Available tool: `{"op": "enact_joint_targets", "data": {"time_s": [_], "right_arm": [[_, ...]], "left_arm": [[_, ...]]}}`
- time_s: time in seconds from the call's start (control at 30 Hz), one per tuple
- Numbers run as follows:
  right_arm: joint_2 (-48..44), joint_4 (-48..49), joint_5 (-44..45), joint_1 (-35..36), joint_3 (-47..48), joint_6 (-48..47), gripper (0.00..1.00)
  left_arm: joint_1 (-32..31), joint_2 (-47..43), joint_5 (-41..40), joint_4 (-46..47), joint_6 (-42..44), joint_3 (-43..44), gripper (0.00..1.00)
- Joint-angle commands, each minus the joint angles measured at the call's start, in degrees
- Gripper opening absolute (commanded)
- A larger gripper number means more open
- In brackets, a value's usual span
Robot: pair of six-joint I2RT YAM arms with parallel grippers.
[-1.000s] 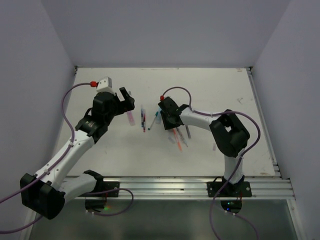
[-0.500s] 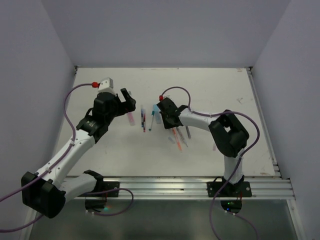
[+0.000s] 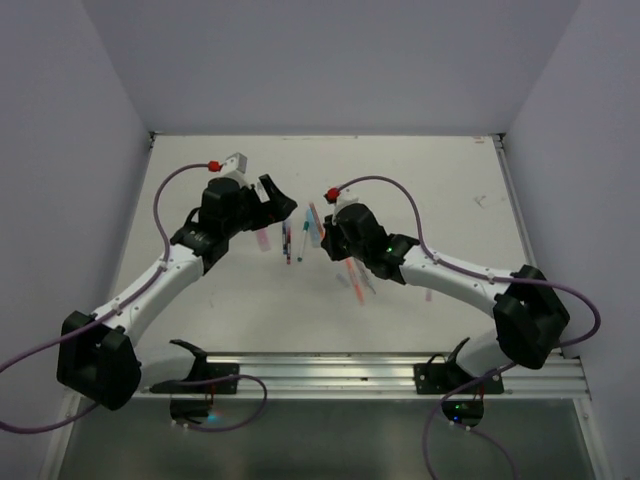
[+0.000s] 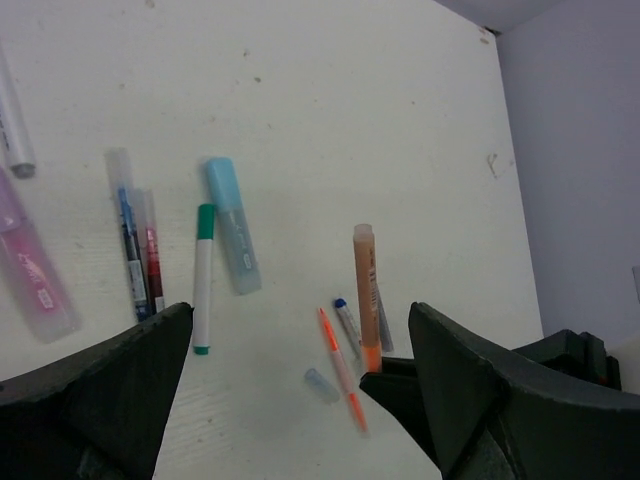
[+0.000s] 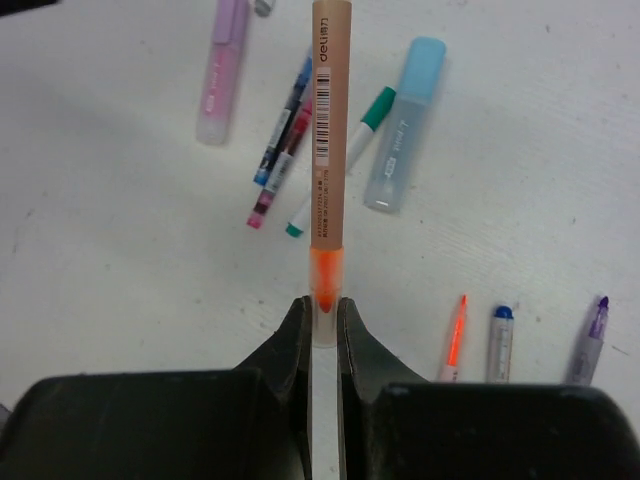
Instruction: Open the pen caps
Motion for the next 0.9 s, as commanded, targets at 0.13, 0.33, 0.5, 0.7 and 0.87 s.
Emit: {"op": "enact_joint_targets", "data": {"time_s": [0.13,0.33,0.5,0.7,0.87], "right_arm": [[-4.56,11.7,-4.72,2.0,-3.24,-1.33,0.0],[-6.06,14.17,-5.96,2.35,-4.39,-0.71,0.0],[-6.68,15.23,-7.18,2.52,-4.74,-0.36,0.0],[-7.38,17.42,-8.24,2.53,-5.97,0.08,0.0],[-7.55,18.48,-8.59,2.53,-7.29,1.22,0.0]], "left_arm": [[-0.13,3.67,9.3,10.89,-4.54,1.41,0.84],[-2.94,5.69,8.43,13.27,-4.72,0.52,0.74],[-4.79,7.18,6.49,14.41,-4.63,0.61,0.6],[-6.64,7.28,4.38,15.29,-3.75,1.49,0.36],[-7.34,7.1,3.68,16.25,-2.26,0.96,0.07]]}}
